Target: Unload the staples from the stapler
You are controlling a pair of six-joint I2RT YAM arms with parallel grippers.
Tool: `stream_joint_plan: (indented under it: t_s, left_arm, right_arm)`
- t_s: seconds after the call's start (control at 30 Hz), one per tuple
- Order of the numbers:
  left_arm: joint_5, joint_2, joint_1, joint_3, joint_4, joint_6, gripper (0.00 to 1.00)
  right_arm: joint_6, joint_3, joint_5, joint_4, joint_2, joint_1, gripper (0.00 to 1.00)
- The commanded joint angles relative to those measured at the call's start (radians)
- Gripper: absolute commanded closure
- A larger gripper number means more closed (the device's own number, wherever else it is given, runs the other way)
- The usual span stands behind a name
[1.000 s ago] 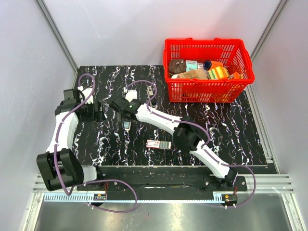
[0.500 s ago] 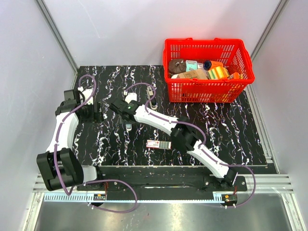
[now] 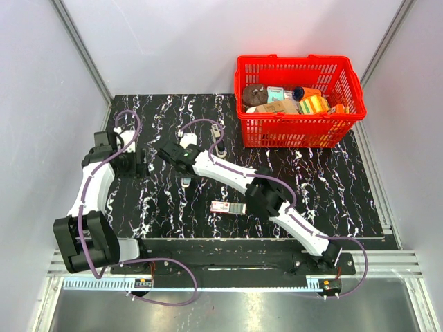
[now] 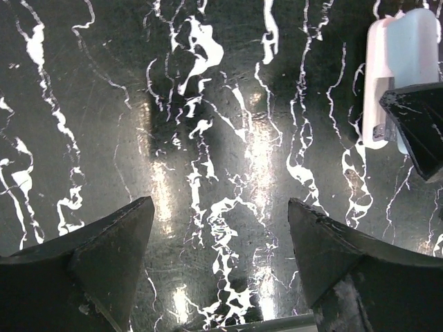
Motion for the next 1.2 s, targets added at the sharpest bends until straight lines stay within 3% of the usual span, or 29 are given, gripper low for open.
stream_joint_plan:
  t_s: [0.0, 0.2, 0.43, 0.67, 1.17]
  left_arm:
    - [0.091, -0.021, -0.040, -0.014, 0.026, 0.053, 0.17]
    - [0.175, 0.001, -0.153, -0.011, -0.021, 0.155, 0.17]
    - [0.283, 0.050, -0.167, 0.006, -0.075, 0.235, 0.16]
    - [0.464, 0.007, -0.175, 0.000, -0.140, 0.335, 0.27]
    - [0.522, 0.062, -0.178, 0.013, -0.120, 0.351, 0.35]
  right_arm:
    - [0.001, -0.018, -0.007, 0.012, -0.074, -0.001, 1.00]
    - [0.049, -0.323, -0.077, 0.262, -0.293, -0.002, 1.00]
    - [0.107, -0.615, -0.102, 0.512, -0.517, -0.012, 1.00]
    - [0.155, -0.721, -0.124, 0.632, -0.587, -0.015, 1.00]
    - [0.214, -0.738, -0.203, 0.706, -0.599, -0.015, 1.00]
